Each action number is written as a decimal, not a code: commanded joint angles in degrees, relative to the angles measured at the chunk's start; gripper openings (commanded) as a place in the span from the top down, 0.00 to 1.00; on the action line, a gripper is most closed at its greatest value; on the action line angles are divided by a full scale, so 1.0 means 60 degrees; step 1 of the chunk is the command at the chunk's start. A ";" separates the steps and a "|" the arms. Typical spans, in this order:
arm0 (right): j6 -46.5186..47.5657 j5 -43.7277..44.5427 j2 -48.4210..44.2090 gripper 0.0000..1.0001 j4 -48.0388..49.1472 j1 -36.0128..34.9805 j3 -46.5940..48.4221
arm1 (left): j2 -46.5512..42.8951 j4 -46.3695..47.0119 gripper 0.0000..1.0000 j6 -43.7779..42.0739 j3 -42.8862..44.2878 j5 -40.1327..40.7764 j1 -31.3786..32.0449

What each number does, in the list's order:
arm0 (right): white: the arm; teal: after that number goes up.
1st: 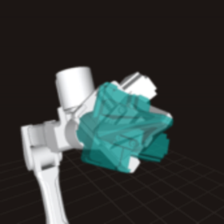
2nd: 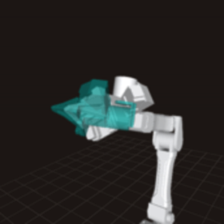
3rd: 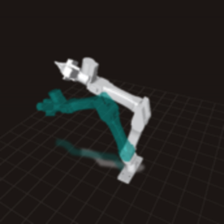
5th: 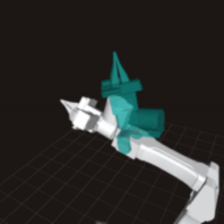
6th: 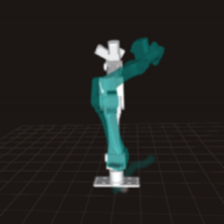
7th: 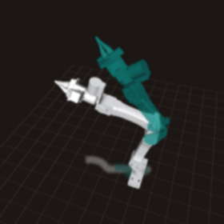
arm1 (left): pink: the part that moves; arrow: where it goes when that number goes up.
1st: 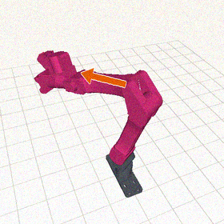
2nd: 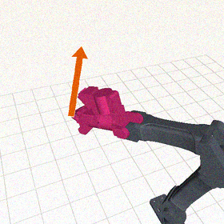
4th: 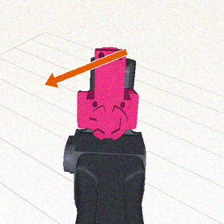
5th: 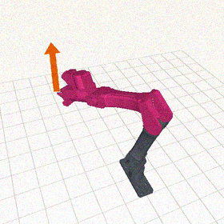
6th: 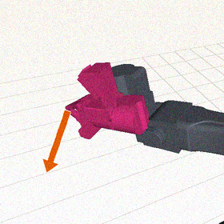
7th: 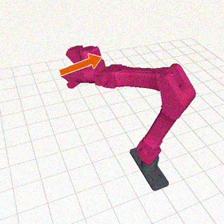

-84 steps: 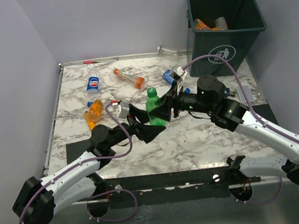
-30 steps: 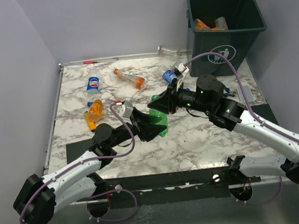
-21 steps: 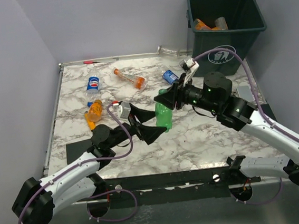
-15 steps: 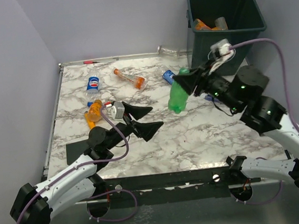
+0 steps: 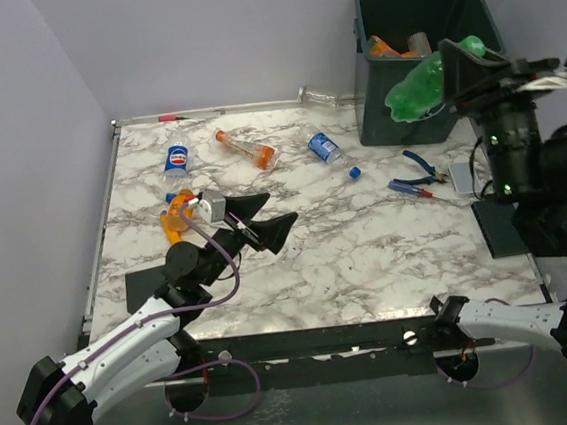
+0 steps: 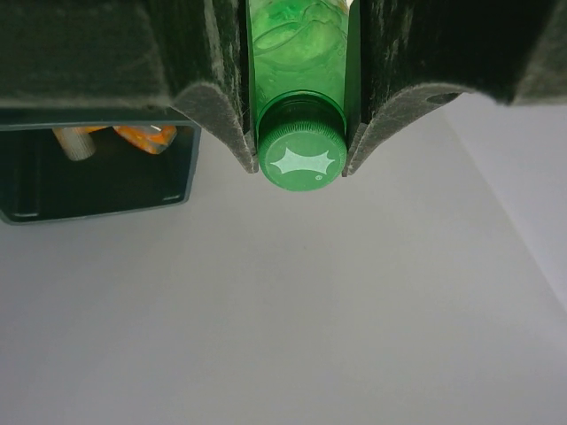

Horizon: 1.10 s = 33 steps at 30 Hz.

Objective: Put the plastic bottles in the bin
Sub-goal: Place the plastic bottle in the trash bin.

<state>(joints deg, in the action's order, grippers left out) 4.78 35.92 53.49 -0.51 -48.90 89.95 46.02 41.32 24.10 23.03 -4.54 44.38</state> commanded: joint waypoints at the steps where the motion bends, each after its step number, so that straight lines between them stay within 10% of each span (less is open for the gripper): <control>1: 0.0898 0.0643 0.1646 1.00 -0.0175 -0.0010 0.1033 | 0.0048 -0.0299 0.01 -0.0194 -0.0022 0.0693 0.0046; 8: 0.0185 -0.0221 0.3892 1.00 -0.1254 0.0480 0.4055 | -0.0063 -0.0528 0.01 -0.0262 0.0044 0.0950 0.0045; 16: -0.3575 -0.3099 0.6003 1.00 -0.3258 0.3930 0.5933 | -0.0037 -0.0573 0.01 -0.0096 0.0073 0.0866 0.0054; 27: -0.5258 -0.2362 0.4689 1.00 -0.0902 0.6816 0.2691 | 0.0307 -0.0642 0.01 0.0048 0.0149 0.0902 0.0117; 33: -0.4195 -0.0336 0.4342 1.00 0.3361 0.7192 0.0078 | 0.0255 -0.0719 0.01 -0.0003 0.0163 0.0885 0.0114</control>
<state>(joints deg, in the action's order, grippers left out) -23.46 25.93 79.77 1.41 -7.46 94.72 48.16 37.06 24.23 23.03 -0.34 44.75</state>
